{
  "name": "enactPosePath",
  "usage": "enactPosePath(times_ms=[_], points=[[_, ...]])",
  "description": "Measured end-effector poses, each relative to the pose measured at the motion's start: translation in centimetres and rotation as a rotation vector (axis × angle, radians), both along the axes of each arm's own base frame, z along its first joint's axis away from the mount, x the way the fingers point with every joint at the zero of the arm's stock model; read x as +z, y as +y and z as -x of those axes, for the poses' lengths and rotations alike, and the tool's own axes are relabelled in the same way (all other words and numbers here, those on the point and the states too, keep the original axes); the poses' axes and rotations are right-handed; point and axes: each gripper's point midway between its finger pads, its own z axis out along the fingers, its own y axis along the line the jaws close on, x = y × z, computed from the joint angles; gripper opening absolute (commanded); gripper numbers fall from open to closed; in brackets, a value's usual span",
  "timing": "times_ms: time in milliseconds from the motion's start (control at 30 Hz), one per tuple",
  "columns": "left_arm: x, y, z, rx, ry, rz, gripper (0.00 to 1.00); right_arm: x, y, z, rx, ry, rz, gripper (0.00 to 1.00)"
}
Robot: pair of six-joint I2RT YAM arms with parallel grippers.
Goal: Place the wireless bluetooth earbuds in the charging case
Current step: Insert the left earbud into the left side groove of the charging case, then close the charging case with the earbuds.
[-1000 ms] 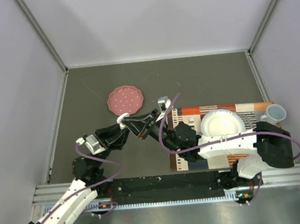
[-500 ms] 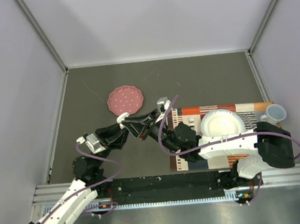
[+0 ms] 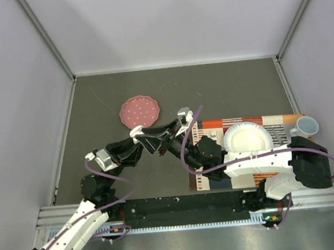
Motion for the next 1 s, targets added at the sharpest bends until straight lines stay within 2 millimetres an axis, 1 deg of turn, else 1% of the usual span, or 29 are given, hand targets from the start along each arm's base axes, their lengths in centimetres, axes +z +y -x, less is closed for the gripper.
enactPosePath(times_ms=[67,100,300,433,567,633,667,800,900,1000], points=[[0.0,0.0,-0.1,0.004,0.001,0.001,0.0,0.2,-0.1,0.0,-0.002,-0.004,0.001,0.55],[-0.1,0.0,-0.1,0.006,0.003,-0.001,0.0,0.3,-0.2,0.0,-0.003,-0.006,0.002,0.59],[-0.2,0.2,-0.1,0.018,0.002,-0.011,0.0,1.1,-0.7,0.2,-0.004,-0.022,-0.007,0.75],[0.1,0.5,0.0,0.028,-0.012,-0.005,0.0,1.6,-1.2,0.3,-0.007,-0.026,-0.006,0.83],[-0.2,0.6,0.0,0.04,-0.006,-0.012,0.0,1.9,-1.9,0.1,-0.029,-0.024,0.008,0.94],[-0.3,0.7,-0.2,0.047,0.0,-0.015,0.0,1.6,-2.4,-0.4,-0.061,-0.02,0.037,0.96],[-0.4,0.7,-0.2,0.049,0.001,-0.018,0.0,1.4,-2.7,-0.5,-0.076,-0.016,0.056,0.98],[-0.6,0.7,-0.3,0.051,0.006,-0.025,0.0,0.3,-3.4,-1.8,-0.148,0.023,0.159,0.99],[-0.8,0.5,-0.3,0.046,0.013,-0.034,0.0,0.7,-3.8,-3.4,-0.193,0.062,0.237,0.99],[-1.3,0.0,-0.2,0.022,0.016,-0.059,0.0,1.8,-4.9,-5.2,-0.24,0.103,0.276,0.99]])
